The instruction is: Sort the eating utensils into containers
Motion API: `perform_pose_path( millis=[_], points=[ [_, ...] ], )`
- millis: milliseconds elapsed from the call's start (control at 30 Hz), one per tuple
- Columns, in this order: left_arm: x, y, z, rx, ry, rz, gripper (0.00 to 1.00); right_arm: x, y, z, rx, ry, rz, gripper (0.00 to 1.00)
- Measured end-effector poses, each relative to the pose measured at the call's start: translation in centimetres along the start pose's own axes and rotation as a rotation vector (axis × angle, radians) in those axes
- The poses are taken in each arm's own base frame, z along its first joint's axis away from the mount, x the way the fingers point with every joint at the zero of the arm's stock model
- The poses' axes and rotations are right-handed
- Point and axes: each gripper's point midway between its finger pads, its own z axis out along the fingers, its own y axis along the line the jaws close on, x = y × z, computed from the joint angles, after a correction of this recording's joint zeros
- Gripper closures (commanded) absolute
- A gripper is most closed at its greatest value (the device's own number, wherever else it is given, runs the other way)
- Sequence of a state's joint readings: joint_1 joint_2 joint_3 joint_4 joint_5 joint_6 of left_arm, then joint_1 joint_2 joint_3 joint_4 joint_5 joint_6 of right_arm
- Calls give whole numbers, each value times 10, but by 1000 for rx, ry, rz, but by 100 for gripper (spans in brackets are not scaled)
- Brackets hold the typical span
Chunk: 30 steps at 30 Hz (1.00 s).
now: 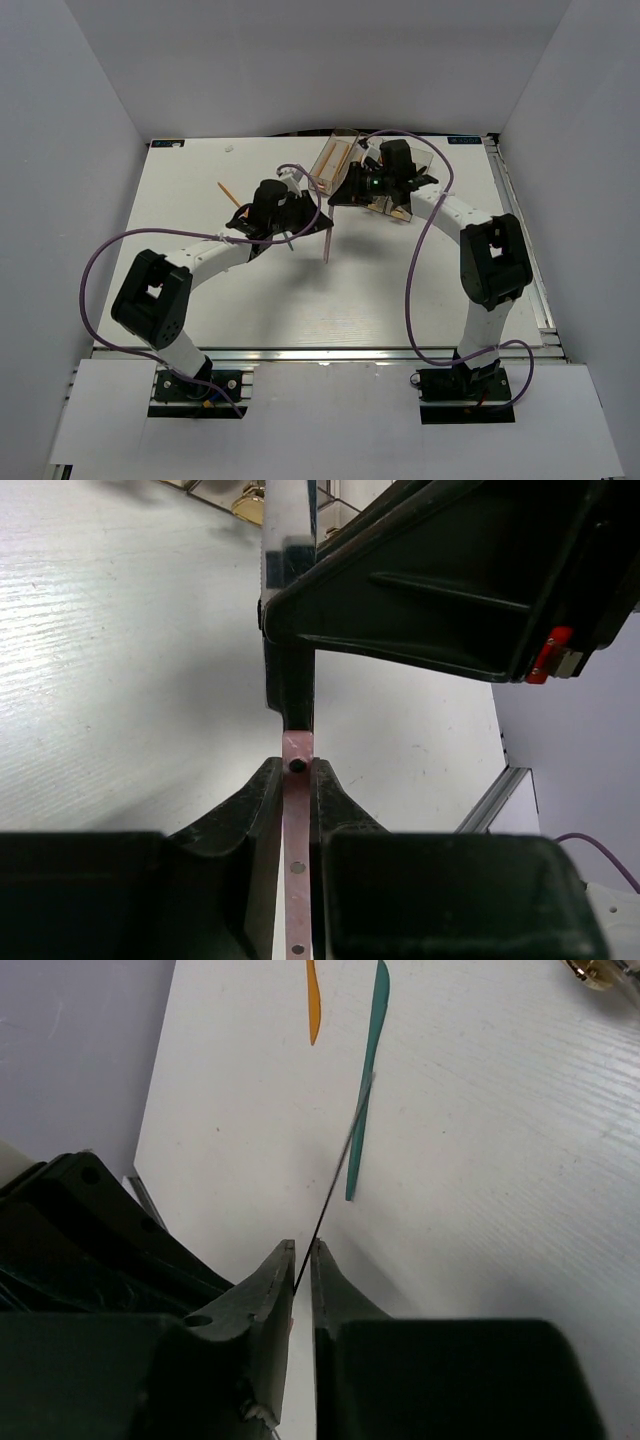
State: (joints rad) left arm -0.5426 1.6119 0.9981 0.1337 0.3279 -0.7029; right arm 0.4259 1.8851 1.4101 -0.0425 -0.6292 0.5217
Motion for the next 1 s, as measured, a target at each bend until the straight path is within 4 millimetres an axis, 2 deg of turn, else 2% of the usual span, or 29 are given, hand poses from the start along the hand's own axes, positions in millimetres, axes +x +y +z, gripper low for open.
perform_pose_path(
  millis=[67,100,133,167,200,300,433,633,800,933,1000],
  points=[
    [2,1,0,-5,3,1,99,1,0,0,2,2,10,93],
    [2,1,1,-6,3,3,93,1,0,0,-1,3,14,95],
    [2,2,1,-9,4,4,85,2,2,0,-5,5,16,99],
    [3,3,1,-15,7,4,64,2,2,0,-6,6,19,100],
    [5,3,1,-20,10,8,56,3,3,1,-10,10,17,100],
    [4,4,1,-23,6,9,40,4,0,1,-4,13,-22,100],
    [-7,4,-4,-37,-31,17,39,-6,-13,-8,19,-8,-73,100],
    [-33,7,-30,-47,-120,19,38,-45,-46,-38,83,-97,-125,100],
    [-40,37,-54,-110,-171,-14,38,-81,-87,-81,175,-193,-126,100],
    [-30,68,-70,-180,-169,-60,38,-113,-115,-121,253,-282,-116,100],
    [-27,76,-76,-201,-170,-74,38,-132,-124,-139,285,-331,-129,100]
  ],
)
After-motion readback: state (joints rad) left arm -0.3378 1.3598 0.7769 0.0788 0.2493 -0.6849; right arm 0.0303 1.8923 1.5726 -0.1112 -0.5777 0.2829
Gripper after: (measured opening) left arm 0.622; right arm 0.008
